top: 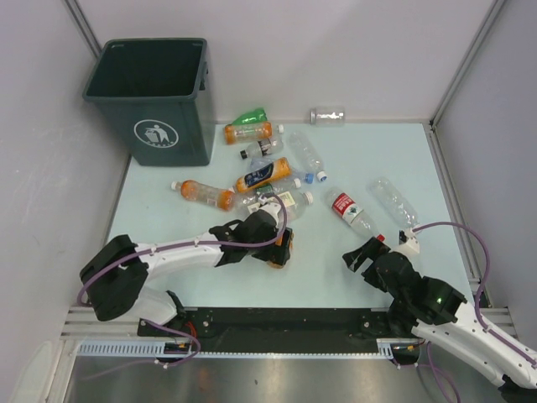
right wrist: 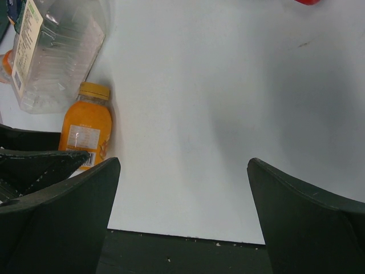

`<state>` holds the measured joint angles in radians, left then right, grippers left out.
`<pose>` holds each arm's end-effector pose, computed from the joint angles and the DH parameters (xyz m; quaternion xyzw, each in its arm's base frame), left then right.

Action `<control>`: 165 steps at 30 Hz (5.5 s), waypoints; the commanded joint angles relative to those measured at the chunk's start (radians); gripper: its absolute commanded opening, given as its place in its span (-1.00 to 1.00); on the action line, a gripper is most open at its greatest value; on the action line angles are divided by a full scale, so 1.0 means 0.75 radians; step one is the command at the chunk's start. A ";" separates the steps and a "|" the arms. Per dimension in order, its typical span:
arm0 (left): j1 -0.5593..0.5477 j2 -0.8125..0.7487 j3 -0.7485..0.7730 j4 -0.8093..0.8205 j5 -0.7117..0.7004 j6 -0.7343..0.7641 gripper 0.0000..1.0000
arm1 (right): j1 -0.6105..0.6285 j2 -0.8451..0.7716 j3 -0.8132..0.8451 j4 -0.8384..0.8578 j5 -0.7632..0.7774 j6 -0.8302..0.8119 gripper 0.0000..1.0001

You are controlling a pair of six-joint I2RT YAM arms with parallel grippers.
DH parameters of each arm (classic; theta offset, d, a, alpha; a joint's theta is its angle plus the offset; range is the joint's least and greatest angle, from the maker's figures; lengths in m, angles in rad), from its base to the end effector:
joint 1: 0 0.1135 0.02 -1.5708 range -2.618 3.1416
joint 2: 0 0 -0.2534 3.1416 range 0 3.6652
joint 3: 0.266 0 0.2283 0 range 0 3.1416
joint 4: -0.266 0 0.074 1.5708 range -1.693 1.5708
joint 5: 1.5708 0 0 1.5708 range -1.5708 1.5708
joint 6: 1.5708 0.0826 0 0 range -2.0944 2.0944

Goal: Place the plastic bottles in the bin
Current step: Pick up the plastic bottle at the center of the board, then place the plastic bottle in the trash bin, then pick up the plastic bottle at the center of the board.

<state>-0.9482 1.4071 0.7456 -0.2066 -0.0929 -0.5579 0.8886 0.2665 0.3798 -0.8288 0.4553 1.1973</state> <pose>0.1755 -0.2314 0.1563 0.1662 0.9232 -0.2033 0.2806 0.0909 0.0543 0.1676 0.2288 0.8615 0.2456 0.3809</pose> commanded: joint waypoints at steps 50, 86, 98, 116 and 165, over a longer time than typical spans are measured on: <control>0.173 -0.436 0.343 -0.269 -0.369 0.247 0.01 | 0.001 0.027 -0.017 0.103 0.017 0.036 0.99; 1.203 0.290 1.374 0.386 -0.330 0.061 0.18 | -0.007 0.072 0.003 0.115 0.066 0.013 0.99; 1.248 0.370 1.475 0.286 -0.226 0.018 1.00 | -0.011 0.050 -0.001 0.111 0.058 -0.017 0.99; 1.217 -0.178 0.782 0.046 0.289 0.129 0.99 | -0.048 0.076 0.021 0.207 0.113 -0.105 0.99; 1.193 -0.477 0.182 -0.038 0.840 0.153 0.99 | -0.760 1.424 0.455 0.770 -0.433 -1.220 0.95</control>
<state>-0.0586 1.0458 0.8841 -0.2783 0.5014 -0.4244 0.3061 1.2995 0.6773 -0.2813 0.1596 0.3252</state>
